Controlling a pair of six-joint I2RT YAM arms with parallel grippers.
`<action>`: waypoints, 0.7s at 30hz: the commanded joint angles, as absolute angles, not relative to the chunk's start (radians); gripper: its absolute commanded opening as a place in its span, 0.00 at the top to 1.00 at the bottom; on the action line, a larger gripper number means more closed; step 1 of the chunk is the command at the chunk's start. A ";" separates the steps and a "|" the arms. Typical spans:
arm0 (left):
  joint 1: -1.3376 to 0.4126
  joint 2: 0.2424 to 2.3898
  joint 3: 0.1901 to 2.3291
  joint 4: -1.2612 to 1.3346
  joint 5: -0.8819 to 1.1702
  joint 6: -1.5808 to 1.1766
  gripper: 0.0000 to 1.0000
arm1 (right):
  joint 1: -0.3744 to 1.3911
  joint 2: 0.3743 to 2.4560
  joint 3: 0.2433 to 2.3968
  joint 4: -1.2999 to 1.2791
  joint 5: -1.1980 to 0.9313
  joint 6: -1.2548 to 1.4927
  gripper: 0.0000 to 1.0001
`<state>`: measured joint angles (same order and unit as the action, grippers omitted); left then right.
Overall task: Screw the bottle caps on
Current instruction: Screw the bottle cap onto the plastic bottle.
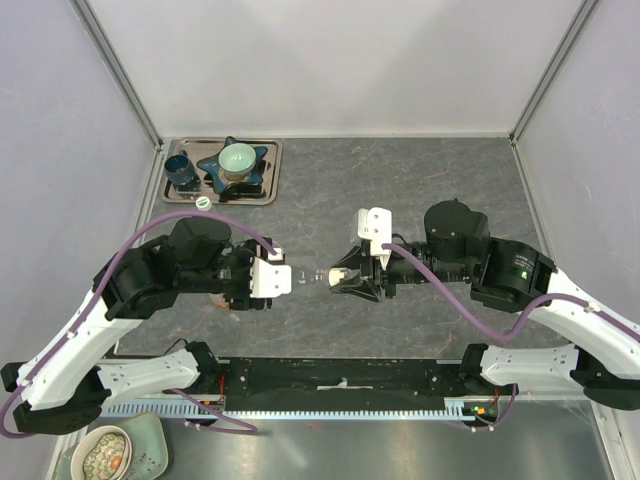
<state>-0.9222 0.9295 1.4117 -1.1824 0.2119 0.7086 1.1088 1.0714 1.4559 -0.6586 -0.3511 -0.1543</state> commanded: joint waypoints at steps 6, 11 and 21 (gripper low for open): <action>-0.922 0.942 1.470 -1.141 0.252 0.693 0.75 | 1.111 1.080 1.445 -0.604 -0.393 -0.150 0.79; -0.922 0.946 1.482 -1.141 0.252 0.704 0.75 | 1.111 1.089 1.425 -0.597 -0.423 -0.134 0.79; -0.922 0.966 1.515 -1.141 0.259 0.709 0.75 | 1.112 1.147 1.468 -0.677 -0.468 -0.143 0.79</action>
<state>-0.9226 0.9524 1.4471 -1.2583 0.2214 0.7101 1.1030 1.1225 1.4464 -0.6586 -0.4088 -0.1524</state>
